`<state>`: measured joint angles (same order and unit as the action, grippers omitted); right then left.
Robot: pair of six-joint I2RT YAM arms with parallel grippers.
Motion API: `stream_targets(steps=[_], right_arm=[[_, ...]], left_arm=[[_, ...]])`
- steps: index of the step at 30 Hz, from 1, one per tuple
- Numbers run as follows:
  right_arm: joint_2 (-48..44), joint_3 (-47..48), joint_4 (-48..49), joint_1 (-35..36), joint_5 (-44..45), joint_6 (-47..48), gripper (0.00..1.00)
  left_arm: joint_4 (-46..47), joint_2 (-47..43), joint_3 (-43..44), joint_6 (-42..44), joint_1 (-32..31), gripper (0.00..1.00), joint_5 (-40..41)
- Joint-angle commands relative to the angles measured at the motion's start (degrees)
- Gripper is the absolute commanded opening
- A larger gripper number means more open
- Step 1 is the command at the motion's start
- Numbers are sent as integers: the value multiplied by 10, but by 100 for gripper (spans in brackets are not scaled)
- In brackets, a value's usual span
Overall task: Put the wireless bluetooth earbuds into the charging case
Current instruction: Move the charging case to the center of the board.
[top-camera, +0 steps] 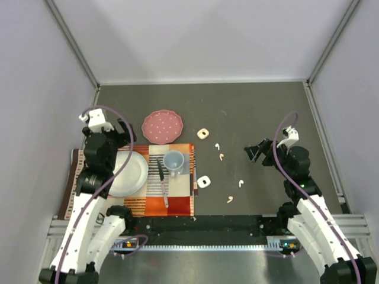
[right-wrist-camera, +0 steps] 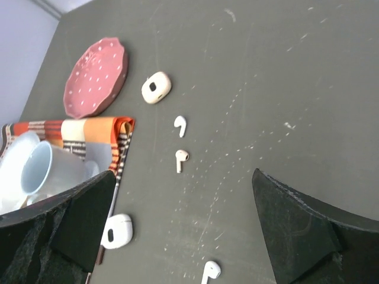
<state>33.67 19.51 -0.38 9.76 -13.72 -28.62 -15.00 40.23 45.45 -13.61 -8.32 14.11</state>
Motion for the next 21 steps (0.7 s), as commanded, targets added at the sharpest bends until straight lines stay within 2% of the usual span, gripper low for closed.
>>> stream_targets(steps=[1,5,8,10,15,21], right_arm=[[38,67,-22,4,-61,43,99],[106,138,-97,4,-25,73,99],[164,188,-123,4,7,74,99],[205,218,-128,4,21,58,99],[300,273,-141,10,17,-9,99],[417,371,-188,52,77,-44,99]], left_arm=[[-2,-73,-26,-7,0,99,0],[-26,-111,-33,31,0,99,-39],[-32,-130,-60,25,-1,99,-3],[-17,-139,-86,27,0,99,-9],[-38,-135,-82,27,-1,99,-5],[-84,-118,-62,30,0,99,21]])
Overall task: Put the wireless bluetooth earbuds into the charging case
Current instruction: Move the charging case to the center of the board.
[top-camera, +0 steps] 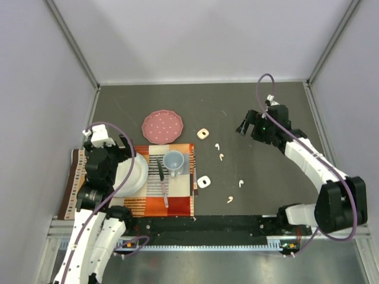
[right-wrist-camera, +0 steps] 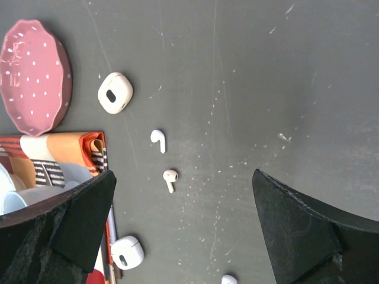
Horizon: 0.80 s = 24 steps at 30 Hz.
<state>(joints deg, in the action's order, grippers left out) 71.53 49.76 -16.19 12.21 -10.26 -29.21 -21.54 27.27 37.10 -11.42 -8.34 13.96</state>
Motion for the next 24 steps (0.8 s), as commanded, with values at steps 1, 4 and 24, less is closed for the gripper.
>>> stream_targets(steps=[1,4,24], right_arm=[[59,76,-38,39,52,-45,99],[90,121,-51,71,97,-76,99],[411,502,-271,232,285,-283,99]], left_arm=[[-22,13,23,9,0,99,23],[-23,21,26,9,0,99,24],[-41,61,40,8,0,99,20]])
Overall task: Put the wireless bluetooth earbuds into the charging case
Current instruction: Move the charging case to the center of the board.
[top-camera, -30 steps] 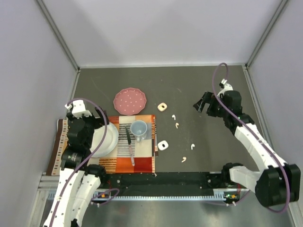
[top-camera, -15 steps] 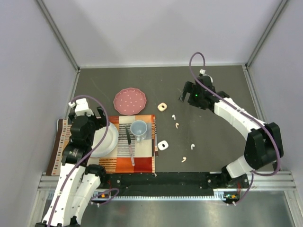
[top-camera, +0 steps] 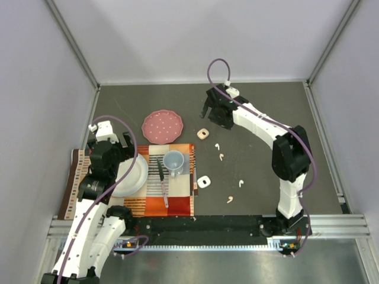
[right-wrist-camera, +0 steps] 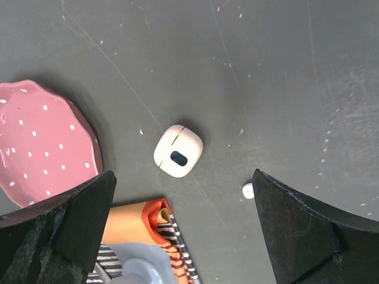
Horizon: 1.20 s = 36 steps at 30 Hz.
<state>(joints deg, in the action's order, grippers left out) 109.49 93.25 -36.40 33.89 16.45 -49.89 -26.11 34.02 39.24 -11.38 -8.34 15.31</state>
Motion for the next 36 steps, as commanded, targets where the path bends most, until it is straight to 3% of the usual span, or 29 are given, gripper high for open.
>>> stream_targets(steps=[1,5,11,36], right_arm=[[41,78,-85,20,24,-89,99],[69,98,-124,22,26,-171,99],[97,113,-137,24,16,-222,99],[159,156,-143,23,-6,-226,98]], left_arm=[[5,-6,19,7,0,99,9],[6,-4,19,8,0,99,12],[6,0,19,9,0,99,17],[4,-1,20,9,0,99,21]])
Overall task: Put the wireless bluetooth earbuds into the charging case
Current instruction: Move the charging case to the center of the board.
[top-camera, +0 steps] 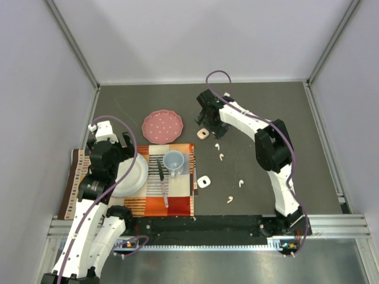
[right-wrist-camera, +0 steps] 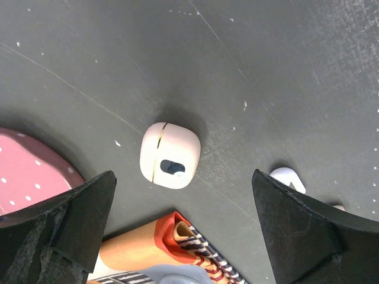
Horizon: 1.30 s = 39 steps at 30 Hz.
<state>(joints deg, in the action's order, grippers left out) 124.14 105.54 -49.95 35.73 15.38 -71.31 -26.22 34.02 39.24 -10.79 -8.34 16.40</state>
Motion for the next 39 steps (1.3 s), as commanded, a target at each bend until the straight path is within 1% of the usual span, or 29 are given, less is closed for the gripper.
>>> stream_targets(steps=[1,7,17,24,28,32,39], right_arm=[[13,35,-8,6,5,-11,97],[28,37,-8,5,4,-17,93],[66,79,-7,1,-18,-25,87],[68,68,-8,0,-28,-42,74],[70,62,-8,0,-23,-49,70],[75,55,-8,-4,-27,-57,68],[85,55,-8,-14,-34,-60,67]], left_arm=[[4,0,20,3,0,99,11],[5,1,20,3,-1,99,13],[4,10,20,4,0,99,16],[2,12,22,4,0,99,16],[2,13,22,4,0,99,15],[2,14,22,3,0,99,14],[0,14,22,3,0,99,14]])
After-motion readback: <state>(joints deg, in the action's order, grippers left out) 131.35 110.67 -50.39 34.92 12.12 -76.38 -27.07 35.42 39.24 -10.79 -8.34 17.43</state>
